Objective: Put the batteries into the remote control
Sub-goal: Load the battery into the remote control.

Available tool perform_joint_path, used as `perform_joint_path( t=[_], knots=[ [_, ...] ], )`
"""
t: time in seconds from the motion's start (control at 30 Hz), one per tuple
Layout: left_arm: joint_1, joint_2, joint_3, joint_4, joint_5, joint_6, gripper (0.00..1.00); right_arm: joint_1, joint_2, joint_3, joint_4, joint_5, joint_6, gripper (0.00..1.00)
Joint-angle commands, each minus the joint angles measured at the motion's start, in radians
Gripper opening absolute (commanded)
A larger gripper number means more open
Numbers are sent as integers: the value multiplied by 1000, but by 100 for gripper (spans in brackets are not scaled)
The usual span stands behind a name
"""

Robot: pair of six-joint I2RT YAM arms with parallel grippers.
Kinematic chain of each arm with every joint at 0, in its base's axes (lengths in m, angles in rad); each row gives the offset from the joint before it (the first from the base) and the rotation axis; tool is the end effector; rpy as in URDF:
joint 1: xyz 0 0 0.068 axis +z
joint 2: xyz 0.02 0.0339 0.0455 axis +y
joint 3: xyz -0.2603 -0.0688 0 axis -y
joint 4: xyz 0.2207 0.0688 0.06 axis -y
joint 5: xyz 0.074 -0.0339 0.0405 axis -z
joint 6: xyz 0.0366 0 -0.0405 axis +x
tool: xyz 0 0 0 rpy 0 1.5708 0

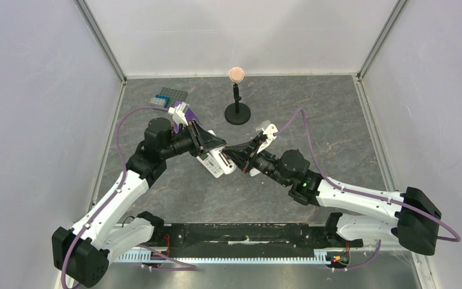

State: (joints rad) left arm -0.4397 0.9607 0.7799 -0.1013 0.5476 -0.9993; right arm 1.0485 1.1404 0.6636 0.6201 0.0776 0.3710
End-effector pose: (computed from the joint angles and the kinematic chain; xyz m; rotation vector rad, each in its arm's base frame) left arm 0.1727 -0.1023 0.3169 -0.1504 2.0906 -1.4487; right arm 0.1244 0.2104 0.3179 -0.4418 1.4592 1.1012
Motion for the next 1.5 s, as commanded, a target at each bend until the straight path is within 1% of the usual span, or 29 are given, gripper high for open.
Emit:
perform_joint_path(
  t=[0.0,0.33,0.4,0.57,0.87,1.1,1.37,1.4,1.47],
  knots=[
    [3,-4,57,25,5,-45,2,4,9,-21,33,-3,-25,0],
    [4,-5,58,23,3,-51,2,6,24,-42,49,1,-35,1],
    [4,-5,58,18,4,-43,2,6,24,-33,25,12,-35,2],
    [3,0,58,7,-3,-28,2,5,30,-7,-40,27,-19,11],
    [4,5,60,-1,-11,-14,2,6,15,-3,-50,4,-15,14],
    [4,3,58,-3,-14,-12,2,6,12,20,-85,4,1,24],
    [4,7,58,-8,-19,-3,2,4,-8,45,-114,3,20,31],
    [4,8,59,-8,-20,-2,2,4,-11,49,-120,4,25,35],
    [4,10,60,-8,-23,2,2,5,-24,54,-133,9,46,48]
  ],
)
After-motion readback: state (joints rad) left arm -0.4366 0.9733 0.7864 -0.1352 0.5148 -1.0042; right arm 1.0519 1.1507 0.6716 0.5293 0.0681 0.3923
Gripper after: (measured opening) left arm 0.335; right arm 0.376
